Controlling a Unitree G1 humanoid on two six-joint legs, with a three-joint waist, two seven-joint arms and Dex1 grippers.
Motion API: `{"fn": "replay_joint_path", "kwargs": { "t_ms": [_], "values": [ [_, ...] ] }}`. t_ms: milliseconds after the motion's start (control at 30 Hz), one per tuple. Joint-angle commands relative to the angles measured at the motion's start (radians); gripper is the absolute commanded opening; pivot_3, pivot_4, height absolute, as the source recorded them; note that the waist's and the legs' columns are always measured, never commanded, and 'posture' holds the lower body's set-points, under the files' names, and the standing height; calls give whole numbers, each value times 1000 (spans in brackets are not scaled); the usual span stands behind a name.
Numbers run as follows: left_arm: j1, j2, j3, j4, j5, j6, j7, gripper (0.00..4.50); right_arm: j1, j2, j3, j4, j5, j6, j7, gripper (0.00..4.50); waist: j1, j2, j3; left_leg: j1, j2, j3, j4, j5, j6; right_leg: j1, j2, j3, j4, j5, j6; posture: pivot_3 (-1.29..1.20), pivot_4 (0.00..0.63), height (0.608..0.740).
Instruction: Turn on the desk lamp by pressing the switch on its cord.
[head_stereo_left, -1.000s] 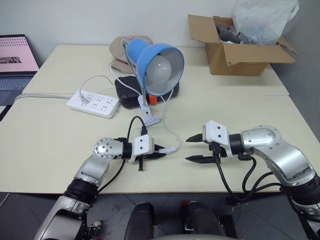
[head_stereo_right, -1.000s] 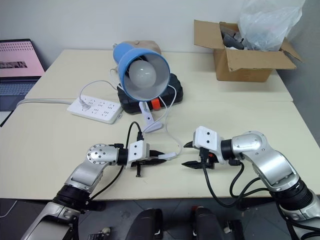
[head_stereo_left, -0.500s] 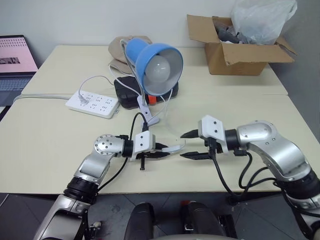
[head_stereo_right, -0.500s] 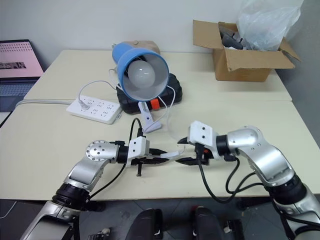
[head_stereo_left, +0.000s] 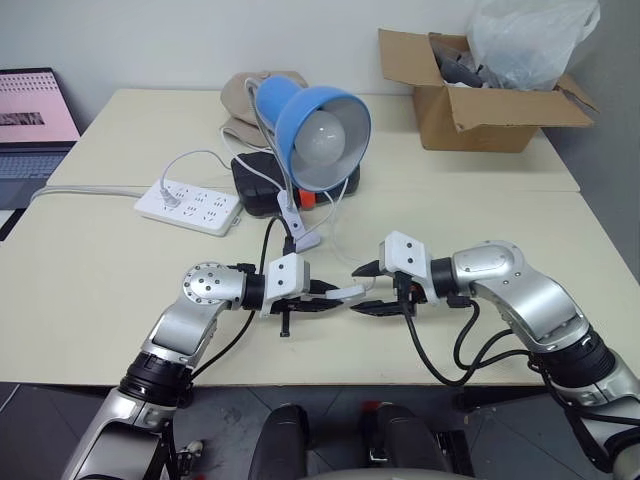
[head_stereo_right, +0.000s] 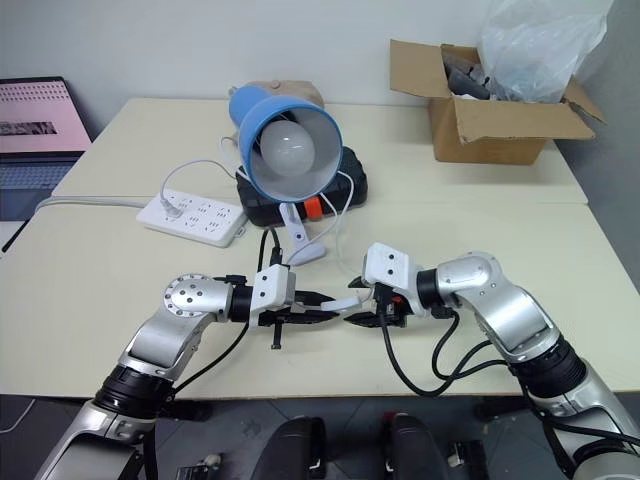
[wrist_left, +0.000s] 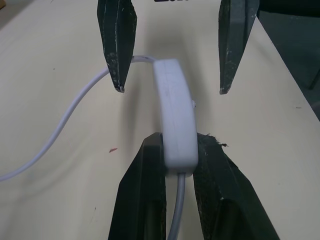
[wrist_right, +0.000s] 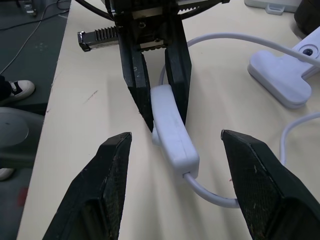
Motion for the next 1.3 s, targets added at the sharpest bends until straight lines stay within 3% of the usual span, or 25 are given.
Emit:
{"fn": "replay_joint_path", "kwargs": {
  "t_ms": [33, 467, 833, 1267, 1300],
  "values": [
    [-11, -2, 22, -35, -19, 1, 11, 407, -8, 6, -4, -8, -14, -28, -2, 2989, 0, 0, 0, 0, 0, 0, 0, 0, 0, 0, 0, 0, 0, 0, 0, 0, 150, 740],
    [-7, -4, 19, -47, -21, 7, 22, 407, 6, 6, 14, 7, -51, -60, 4, 2989, 0, 0, 0, 0, 0, 0, 0, 0, 0, 0, 0, 0, 0, 0, 0, 0, 150, 740],
    [-6, -5, 17, -51, -17, 5, 22, 407, 6, 10, 12, 15, -61, -70, 4, 756, 0, 0, 0, 0, 0, 0, 0, 0, 0, 0, 0, 0, 0, 0, 0, 0, 150, 740],
    [-6, -8, 13, -49, -9, -6, 21, 407, 8, 42, -20, 18, -45, -85, 1, 716, 0, 0, 0, 0, 0, 0, 0, 0, 0, 0, 0, 0, 0, 0, 0, 0, 150, 740],
    [-6, -8, 12, -49, -8, -7, 21, 407, 8, 46, -25, 21, -44, -91, 0, 1061, 0, 0, 0, 0, 0, 0, 0, 0, 0, 0, 0, 0, 0, 0, 0, 0, 150, 740]
  ]
}}
